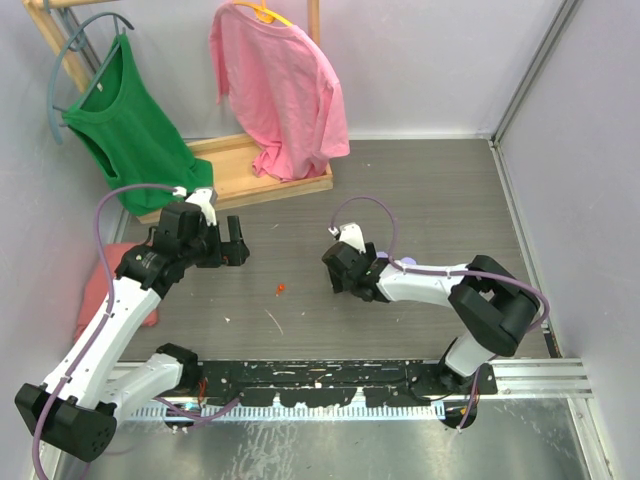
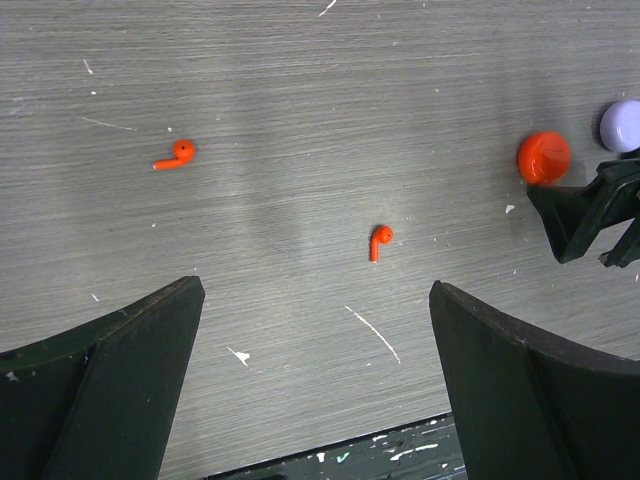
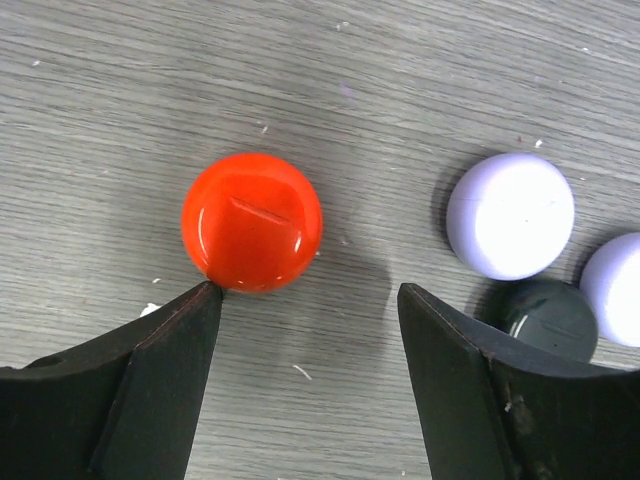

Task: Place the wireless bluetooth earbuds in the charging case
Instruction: Pick up the charging case at the center of the board.

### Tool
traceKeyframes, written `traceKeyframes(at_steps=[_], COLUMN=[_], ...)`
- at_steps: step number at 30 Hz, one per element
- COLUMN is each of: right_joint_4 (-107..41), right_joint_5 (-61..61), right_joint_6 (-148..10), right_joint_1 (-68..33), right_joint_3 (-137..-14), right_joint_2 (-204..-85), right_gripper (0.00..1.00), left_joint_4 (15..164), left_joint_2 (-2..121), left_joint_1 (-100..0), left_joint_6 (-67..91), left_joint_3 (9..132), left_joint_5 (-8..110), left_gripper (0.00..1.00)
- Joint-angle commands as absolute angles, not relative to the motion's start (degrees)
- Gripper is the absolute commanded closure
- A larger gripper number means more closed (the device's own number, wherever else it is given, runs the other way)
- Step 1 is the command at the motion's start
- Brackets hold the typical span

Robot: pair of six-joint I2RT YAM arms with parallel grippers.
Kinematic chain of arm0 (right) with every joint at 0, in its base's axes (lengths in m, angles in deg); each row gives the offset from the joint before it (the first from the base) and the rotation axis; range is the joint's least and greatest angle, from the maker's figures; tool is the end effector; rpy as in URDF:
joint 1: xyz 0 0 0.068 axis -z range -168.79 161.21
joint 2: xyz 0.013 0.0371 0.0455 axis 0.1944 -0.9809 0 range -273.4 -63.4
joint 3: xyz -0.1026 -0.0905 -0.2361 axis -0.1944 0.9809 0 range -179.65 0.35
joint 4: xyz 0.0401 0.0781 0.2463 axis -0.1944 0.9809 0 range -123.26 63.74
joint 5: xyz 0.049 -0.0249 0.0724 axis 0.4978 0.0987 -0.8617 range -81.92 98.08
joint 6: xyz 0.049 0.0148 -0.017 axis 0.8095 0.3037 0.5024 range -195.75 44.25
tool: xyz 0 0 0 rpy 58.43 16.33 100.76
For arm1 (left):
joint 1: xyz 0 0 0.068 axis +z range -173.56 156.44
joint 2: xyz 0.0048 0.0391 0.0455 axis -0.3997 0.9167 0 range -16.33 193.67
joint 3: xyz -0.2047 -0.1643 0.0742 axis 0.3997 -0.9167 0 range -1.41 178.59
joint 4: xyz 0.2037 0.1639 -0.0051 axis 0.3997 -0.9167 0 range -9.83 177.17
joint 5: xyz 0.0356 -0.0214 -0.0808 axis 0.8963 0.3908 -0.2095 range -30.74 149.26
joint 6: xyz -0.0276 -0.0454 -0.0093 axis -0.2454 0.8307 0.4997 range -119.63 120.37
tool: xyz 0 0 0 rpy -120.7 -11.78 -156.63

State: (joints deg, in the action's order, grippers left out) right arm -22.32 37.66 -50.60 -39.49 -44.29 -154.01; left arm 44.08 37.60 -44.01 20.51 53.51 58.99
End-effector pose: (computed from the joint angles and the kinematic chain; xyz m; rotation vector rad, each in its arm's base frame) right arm 0.1996 0.2159 0.1552 -0.3442 2.3630 -0.0611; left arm 0.1778 -0.0664 0.3176 0.0087 2.3338 -0.3648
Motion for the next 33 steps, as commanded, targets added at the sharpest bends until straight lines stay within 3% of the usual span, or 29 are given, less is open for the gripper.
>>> traceKeyframes(at_steps=[1,8,16,33], right_joint_4=[-21.28,-25.03,-27.8,-32.35], right_joint_5=[41.41,32.53,36.35,39.67], right_joint_6=[-51.0,-51.37,-48.77,-44.95], right_joint_1=[-38.9,-38.93,-38.91,-38.88], right_joint_3=[-43.98,-44.98,-46.42,-46.21], right_joint_2=[-150.15,-148.57,-152.86,-158.15], right_gripper=[0.24,0.24,0.24,0.38], left_joint_4=[46.43,46.47,46.45,46.47], left_joint_2=[37.06,37.11,37.15,37.7], left_joint_1=[-43.53,-43.37,-43.25,-43.2], left_joint_6=[20.68,20.76,20.84,20.99], left_joint_3=[53.44,53.46,53.37,53.43], left_joint_5=[58.52,58.28,58.08,56.45], left_gripper=[0.02,0.02,0.02,0.02])
